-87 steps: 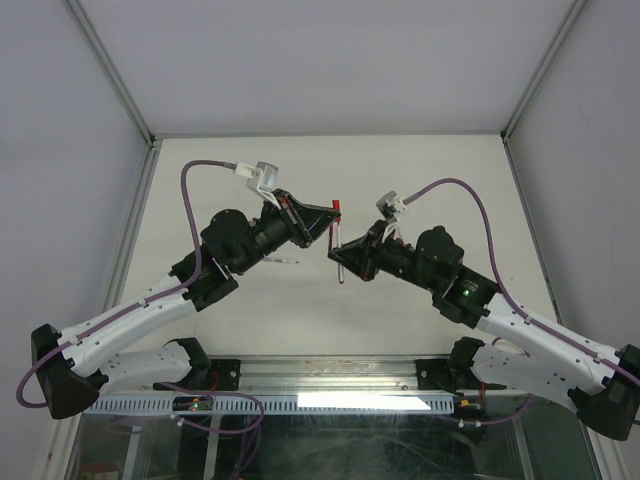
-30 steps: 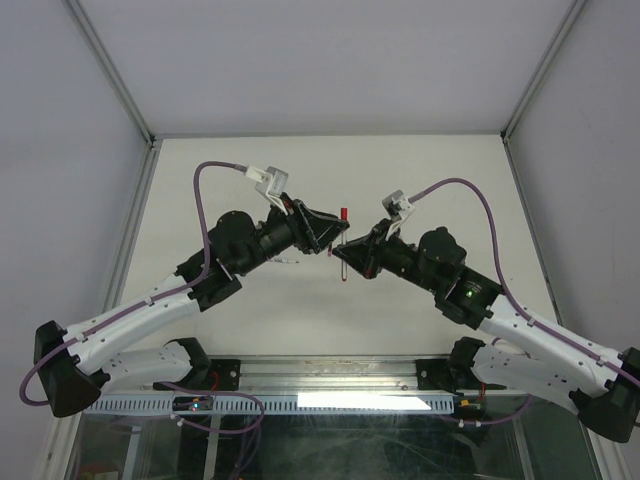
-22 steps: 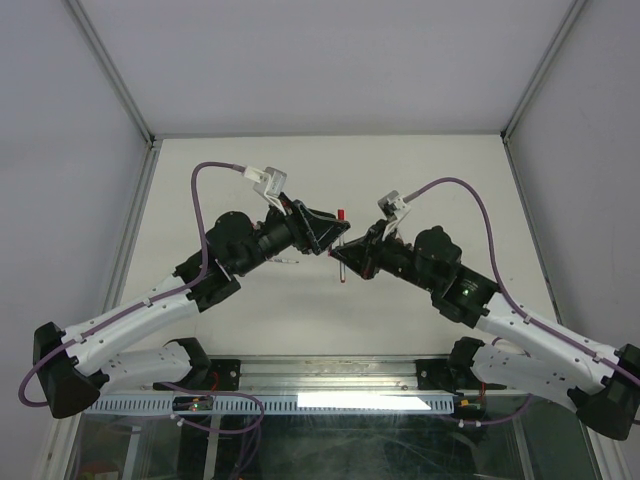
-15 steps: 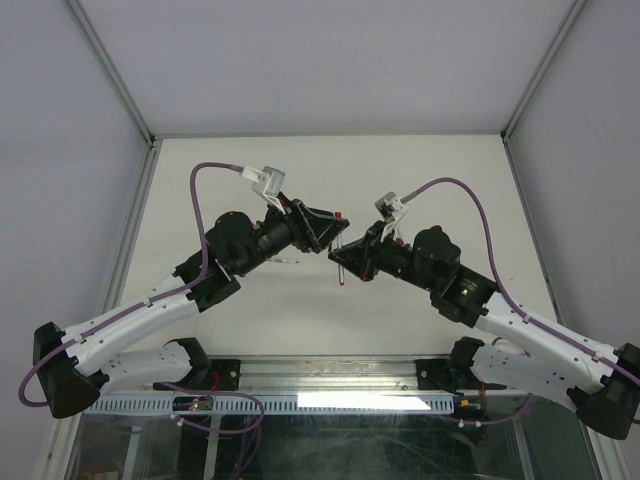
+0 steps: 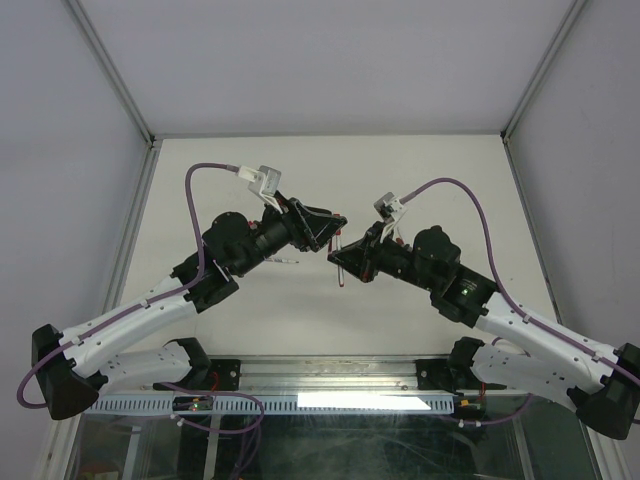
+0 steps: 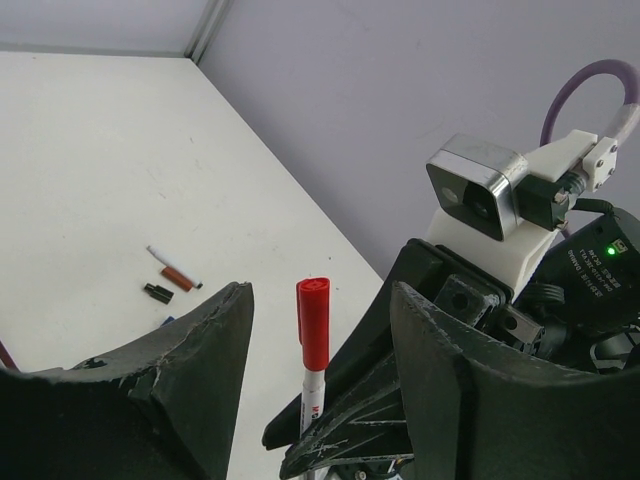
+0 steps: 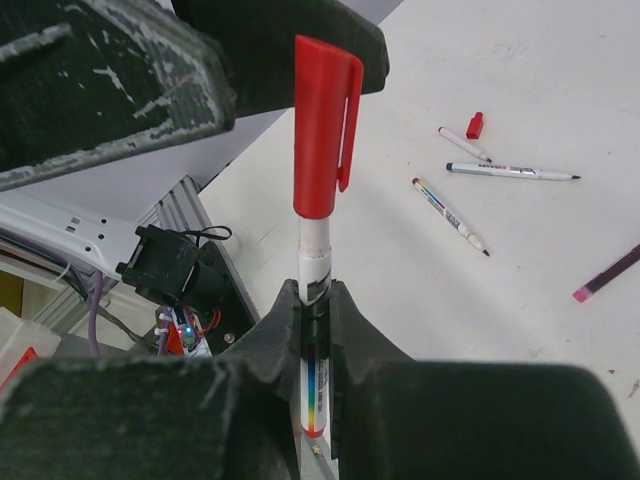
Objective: Insert the pens into the pen caps
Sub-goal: Insert the pen cap onto the pen.
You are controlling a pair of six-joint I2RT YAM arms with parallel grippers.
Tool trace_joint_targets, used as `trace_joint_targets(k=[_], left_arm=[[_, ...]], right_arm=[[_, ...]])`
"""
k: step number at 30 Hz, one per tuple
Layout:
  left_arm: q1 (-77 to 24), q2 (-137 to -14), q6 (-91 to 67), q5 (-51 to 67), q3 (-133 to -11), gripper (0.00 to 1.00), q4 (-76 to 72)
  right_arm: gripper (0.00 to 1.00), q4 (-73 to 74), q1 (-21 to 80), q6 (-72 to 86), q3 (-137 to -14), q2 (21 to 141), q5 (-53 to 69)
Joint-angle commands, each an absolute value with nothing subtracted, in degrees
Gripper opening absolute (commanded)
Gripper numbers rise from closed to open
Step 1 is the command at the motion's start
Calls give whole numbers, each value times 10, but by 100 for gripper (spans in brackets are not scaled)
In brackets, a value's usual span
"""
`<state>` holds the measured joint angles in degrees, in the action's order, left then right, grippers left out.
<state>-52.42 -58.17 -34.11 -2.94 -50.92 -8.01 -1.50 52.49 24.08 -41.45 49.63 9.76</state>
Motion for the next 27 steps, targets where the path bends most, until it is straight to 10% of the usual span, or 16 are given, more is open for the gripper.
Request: trace_joint_targets(k=[1, 27], left_arm=[[-522, -572, -346, -38, -512, 57, -100], [-522, -585, -346, -21, -513, 17, -101]], right_arm=[[0, -57, 525, 236, -439, 493, 107], [0, -53, 525, 241, -443, 491, 103]])
